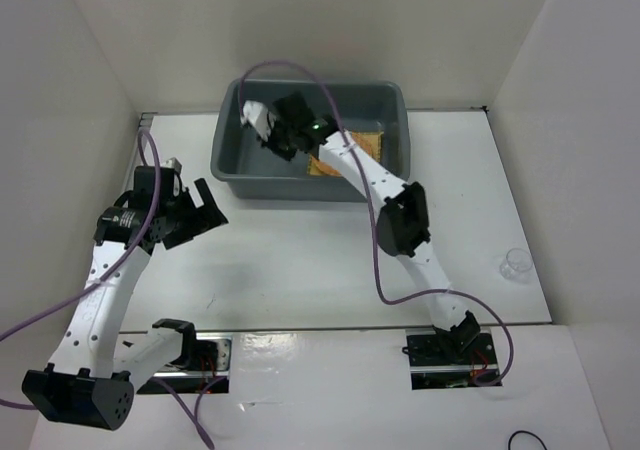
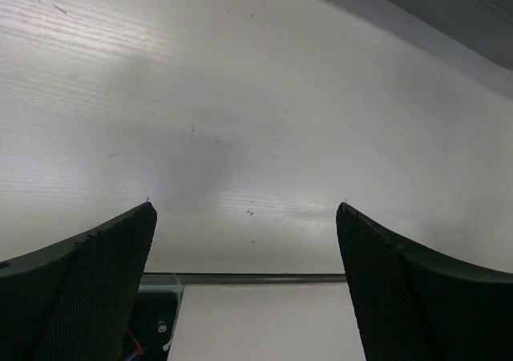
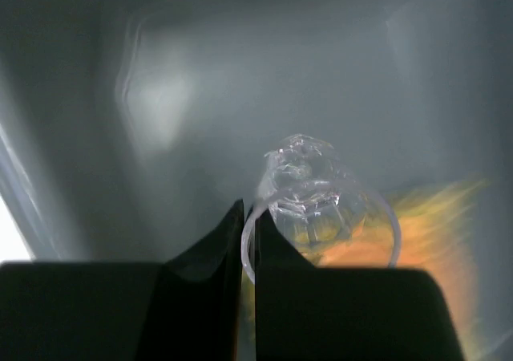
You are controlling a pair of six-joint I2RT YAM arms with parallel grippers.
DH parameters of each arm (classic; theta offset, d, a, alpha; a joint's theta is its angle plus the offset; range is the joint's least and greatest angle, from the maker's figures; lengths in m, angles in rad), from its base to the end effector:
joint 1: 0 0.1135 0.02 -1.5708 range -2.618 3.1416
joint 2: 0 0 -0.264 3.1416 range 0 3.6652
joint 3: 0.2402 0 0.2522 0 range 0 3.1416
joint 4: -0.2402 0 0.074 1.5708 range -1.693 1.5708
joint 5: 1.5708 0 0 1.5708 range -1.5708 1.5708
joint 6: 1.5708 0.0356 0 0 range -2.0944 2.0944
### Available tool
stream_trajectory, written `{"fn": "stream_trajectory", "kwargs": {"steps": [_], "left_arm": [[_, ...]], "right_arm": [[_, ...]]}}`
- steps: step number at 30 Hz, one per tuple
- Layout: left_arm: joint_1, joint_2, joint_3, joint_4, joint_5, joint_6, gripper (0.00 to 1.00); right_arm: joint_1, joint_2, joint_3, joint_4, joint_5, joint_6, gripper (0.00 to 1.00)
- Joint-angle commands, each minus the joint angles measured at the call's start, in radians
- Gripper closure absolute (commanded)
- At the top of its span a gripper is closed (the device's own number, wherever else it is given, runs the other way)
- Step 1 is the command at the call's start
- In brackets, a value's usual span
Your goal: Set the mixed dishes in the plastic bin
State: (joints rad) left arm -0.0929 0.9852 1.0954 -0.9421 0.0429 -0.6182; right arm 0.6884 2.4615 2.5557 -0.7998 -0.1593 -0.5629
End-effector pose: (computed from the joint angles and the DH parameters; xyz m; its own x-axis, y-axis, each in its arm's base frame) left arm 0.1838 -0.0187 0.3391 -0.6702 -0.5191 -0.5305 -0.3276 0.8482 -0.4162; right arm 0.4185 0.3516 0.2915 -0.0390 -0.7144 -0.6987 -0.8766 0.3601 -0.3192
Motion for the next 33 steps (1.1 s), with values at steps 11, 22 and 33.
{"fn": "stream_trajectory", "kwargs": {"steps": [11, 22, 33], "left_arm": [[0.024, -0.106, -0.049, -0.107, -0.009, -0.031, 0.01], [0.024, -0.106, -0.069, -0.086, -0.009, -0.040, 0.01], [0.024, -0.137, -0.112, -0.044, 0.018, -0.040, 0.01]], "right_arm": [[0.045, 0.330, 0.543, -0.294, -0.011, -0.069, 0.97], [0.054, 0.269, 0.580, -0.283, 0.024, -0.069, 0.50], [-0.234, -0.129, 0.580, -0.506, 0.170, 0.138, 0.28]]}}
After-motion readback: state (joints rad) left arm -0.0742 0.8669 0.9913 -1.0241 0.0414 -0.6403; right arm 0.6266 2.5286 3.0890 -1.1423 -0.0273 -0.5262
